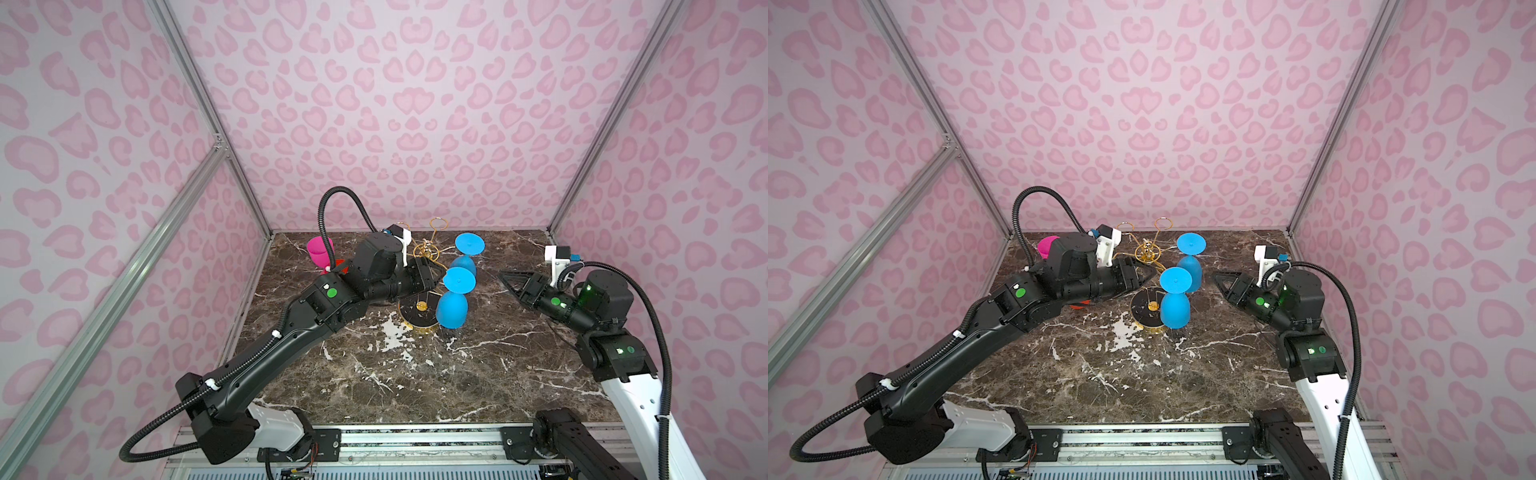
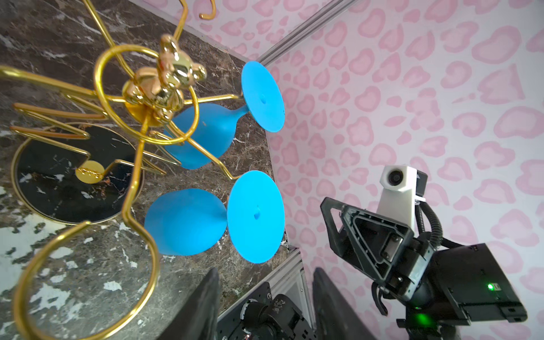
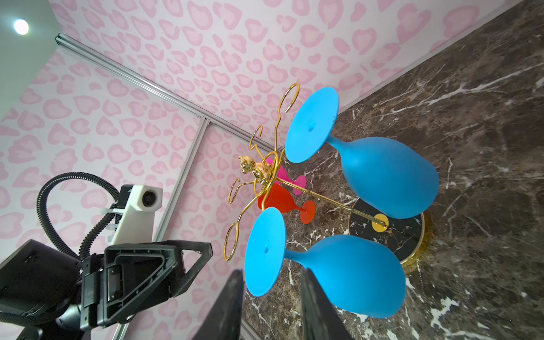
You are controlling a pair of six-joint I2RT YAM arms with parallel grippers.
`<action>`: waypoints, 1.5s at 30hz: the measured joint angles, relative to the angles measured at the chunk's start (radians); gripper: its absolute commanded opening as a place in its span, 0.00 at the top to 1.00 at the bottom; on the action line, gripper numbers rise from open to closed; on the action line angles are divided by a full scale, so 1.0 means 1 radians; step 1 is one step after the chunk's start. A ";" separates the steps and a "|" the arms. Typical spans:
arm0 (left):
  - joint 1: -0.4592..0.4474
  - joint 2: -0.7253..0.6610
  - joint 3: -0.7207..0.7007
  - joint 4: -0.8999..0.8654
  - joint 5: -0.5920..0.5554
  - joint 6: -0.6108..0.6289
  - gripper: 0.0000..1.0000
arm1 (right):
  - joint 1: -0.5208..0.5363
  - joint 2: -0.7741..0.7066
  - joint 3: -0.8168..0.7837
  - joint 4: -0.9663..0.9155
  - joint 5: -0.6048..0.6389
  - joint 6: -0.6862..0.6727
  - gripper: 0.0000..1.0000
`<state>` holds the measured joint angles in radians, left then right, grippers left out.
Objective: Take the wine glass off the wine glass rack
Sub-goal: Pick up the wine glass from the wine glass rack.
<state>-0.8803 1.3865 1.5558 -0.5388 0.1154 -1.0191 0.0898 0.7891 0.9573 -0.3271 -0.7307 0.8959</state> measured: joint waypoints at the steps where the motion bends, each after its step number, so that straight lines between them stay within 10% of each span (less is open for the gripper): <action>1: -0.012 0.009 -0.004 0.007 -0.014 -0.022 0.49 | -0.008 -0.006 0.000 -0.003 -0.005 -0.002 0.66; 45: -0.116 0.066 -0.081 0.130 -0.210 -0.239 0.97 | -0.101 -0.069 -0.032 -0.042 -0.081 -0.062 0.72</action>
<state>-0.9962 1.4521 1.4746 -0.4091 -0.0948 -1.2583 -0.0116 0.7204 0.9257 -0.3691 -0.8116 0.8341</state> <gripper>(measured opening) 0.061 0.282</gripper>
